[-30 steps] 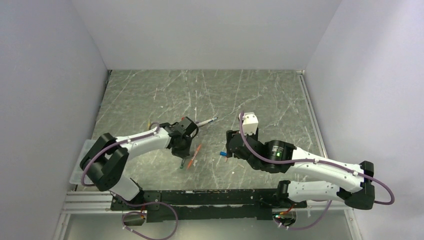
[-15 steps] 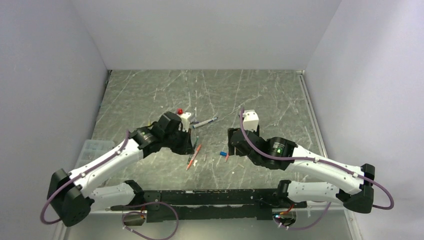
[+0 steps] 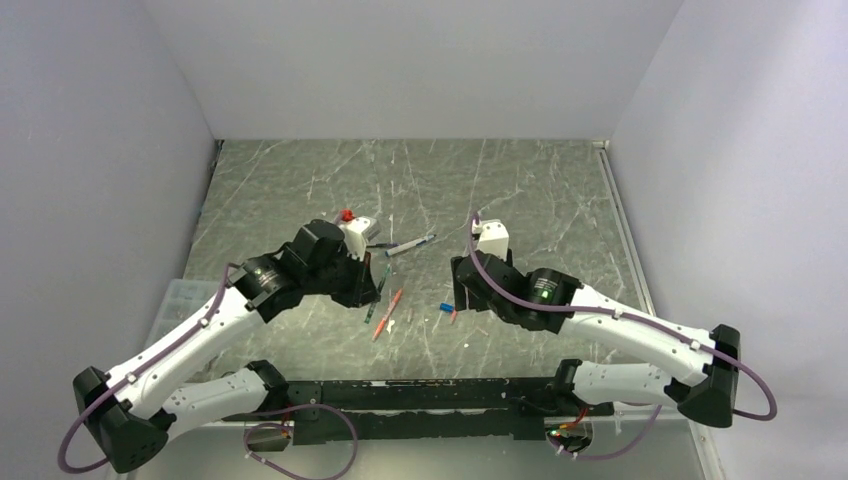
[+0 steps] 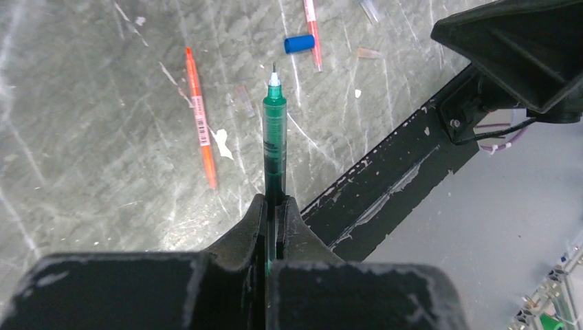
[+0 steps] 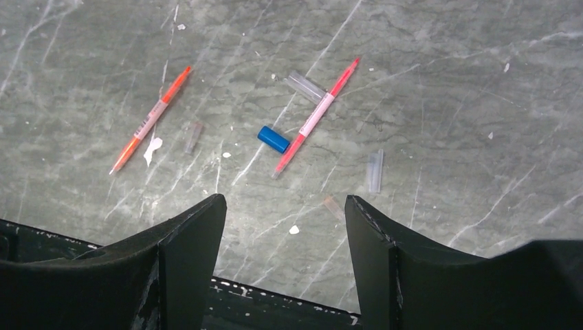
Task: Insert the pens into the pen caps
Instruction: Pick up the pen cap from the center of the board.
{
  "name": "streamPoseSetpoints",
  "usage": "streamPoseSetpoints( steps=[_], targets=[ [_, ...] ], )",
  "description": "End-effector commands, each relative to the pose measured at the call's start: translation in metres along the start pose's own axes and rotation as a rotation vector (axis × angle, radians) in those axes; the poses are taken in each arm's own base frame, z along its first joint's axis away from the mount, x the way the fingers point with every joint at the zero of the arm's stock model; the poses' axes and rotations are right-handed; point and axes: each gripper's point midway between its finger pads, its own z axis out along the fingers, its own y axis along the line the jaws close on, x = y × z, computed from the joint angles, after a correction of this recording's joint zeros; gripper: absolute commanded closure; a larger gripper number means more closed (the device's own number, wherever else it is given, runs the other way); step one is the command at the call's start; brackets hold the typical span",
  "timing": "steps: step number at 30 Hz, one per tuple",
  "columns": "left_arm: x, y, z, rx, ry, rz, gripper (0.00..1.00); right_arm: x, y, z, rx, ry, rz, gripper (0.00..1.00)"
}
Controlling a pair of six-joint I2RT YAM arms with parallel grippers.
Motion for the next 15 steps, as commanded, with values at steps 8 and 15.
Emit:
streamPoseSetpoints(
  steps=[8, 15],
  targets=[
    [-0.016, 0.003, -0.040, -0.064, -0.083, 0.084, 1.00, 0.008, -0.011, 0.033, 0.077, 0.076, 0.012, 0.35],
    [-0.014, -0.002, -0.042, -0.030, -0.094, 0.095, 1.00, 0.043, -0.054, 0.050, 0.230, 0.188, 0.059, 0.38]
  ],
)
